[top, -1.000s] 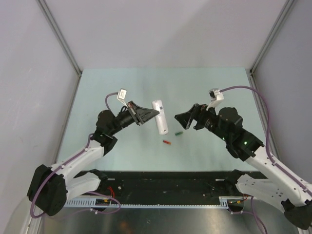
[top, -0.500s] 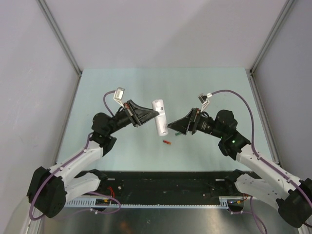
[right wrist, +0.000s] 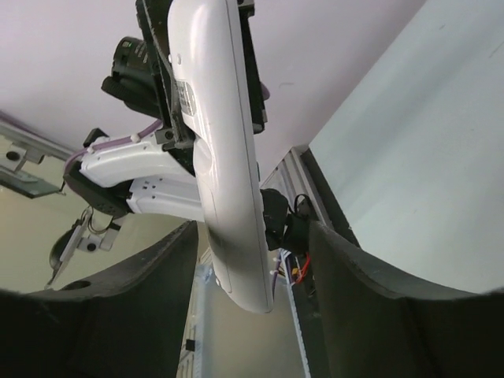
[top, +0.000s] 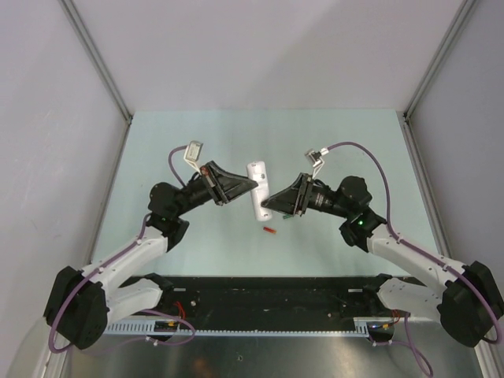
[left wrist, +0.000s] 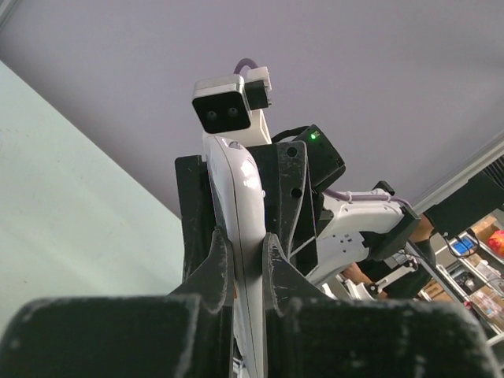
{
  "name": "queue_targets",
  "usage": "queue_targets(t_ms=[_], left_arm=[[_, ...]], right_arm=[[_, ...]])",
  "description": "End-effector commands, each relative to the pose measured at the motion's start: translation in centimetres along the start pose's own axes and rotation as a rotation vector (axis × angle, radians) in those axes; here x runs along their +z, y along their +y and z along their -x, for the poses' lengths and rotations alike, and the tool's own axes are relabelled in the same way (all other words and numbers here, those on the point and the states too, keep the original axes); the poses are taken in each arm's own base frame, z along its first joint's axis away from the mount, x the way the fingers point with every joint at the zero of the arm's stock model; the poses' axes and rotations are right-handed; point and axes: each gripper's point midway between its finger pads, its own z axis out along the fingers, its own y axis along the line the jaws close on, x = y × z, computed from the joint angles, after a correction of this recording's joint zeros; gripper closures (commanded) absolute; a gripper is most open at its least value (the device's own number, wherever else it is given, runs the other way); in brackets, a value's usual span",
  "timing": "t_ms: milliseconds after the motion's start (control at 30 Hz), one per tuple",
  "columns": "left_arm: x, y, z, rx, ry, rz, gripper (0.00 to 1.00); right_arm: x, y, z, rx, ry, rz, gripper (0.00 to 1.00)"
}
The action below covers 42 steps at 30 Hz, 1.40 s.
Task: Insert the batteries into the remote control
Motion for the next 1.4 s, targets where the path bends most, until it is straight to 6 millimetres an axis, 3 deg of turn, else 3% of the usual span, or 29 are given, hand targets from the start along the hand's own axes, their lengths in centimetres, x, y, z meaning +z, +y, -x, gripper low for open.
queue_targets(t_ms=[0, 100, 167, 233, 300, 333, 433, 533, 900, 1267, 1367], left_arm=[[0.4, -1.8, 0.3, 0.018, 0.0, -0.071, 1.0], [0.6, -1.8, 0.1, 0.012, 0.009, -0.073, 1.0], [0.6, -1.6, 0.0, 0.0, 0.02, -0.072, 0.86], [0.7, -1.1, -0.3, -0.013, 0.034, -0.064, 0.67], [0.8, -1.0, -0.3, -0.017, 0.036, -0.063, 0.58], [0.9, -1.0, -0.3, -0.02, 0.038, -0.063, 0.5], [1.2, -1.0, -0.3, -0.013, 0.053, -0.07, 0.41], [1.4, -0.8, -0.7, -0.02, 0.085, -0.074, 0.41], [1.8, -1.4, -1.3, -0.004, 0.114, -0.1, 0.64], [1.2, -0.9, -2.0, -0.008, 0.119, -0.086, 0.53], [1.1, -0.7, -2.2, -0.006, 0.118, -0.081, 0.61]], right_arm=[[0.7, 2.3, -0.1, -0.035, 0.009, 0.116, 0.45], [0.9, 2.4, -0.5, -0.038, 0.021, 0.125, 0.59], [0.9, 2.6, -0.8, -0.042, 0.034, 0.134, 0.66], [0.8, 2.7, -1.0, -0.045, 0.043, 0.135, 0.83], [0.8, 2.6, -1.1, -0.052, 0.049, 0.124, 1.0], [0.7, 2.6, -1.1, -0.051, 0.055, 0.114, 1.0], [0.6, 2.3, -1.5, -0.083, 0.091, 0.074, 1.0], [0.3, 2.0, -1.7, -0.123, 0.102, 0.035, 1.0], [1.0, 2.3, -1.6, -0.135, 0.082, 0.047, 1.0], [1.6, 2.5, -1.2, -0.131, 0.029, 0.04, 1.0], [1.5, 2.4, -1.0, -0.121, 0.014, 0.041, 1.0]])
